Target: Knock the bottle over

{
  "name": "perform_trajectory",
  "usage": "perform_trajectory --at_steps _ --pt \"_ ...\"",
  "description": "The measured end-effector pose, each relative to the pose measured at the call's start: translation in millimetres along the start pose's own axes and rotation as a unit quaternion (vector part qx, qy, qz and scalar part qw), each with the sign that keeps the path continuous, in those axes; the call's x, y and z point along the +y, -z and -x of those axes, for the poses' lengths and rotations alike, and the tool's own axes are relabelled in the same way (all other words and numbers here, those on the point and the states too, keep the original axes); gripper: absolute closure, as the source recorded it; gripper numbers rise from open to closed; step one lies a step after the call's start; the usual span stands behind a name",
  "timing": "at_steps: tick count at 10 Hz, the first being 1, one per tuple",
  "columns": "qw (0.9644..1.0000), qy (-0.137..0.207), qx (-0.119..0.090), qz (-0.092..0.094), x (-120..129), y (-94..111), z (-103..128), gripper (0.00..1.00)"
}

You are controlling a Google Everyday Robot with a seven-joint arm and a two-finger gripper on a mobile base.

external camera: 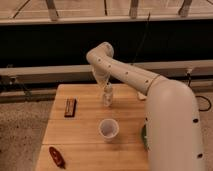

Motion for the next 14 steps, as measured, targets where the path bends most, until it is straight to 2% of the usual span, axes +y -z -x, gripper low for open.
perform_trajectory --at_steps 3,6,9,10,11,12,14 --pt "0.9997 -0.001 0.000 0.025 26 -5 -3 1.00" --pt "0.9989 -0.007 -0.009 0.045 56 -7 2 1.00" --pt "0.9982 -0.020 -0.021 0.051 74 -6 2 0.97" --pt "0.9975 -0.027 -0.041 0.049 79 -7 6 0.91" --pt "0.9966 -0.026 -0.061 0.050 82 -5 6 0.90" --pt "0.9962 -0.015 -0.071 0.049 77 -4 12 0.95" --pt "0.9980 0.002 -0.045 0.044 60 -1 30 1.00"
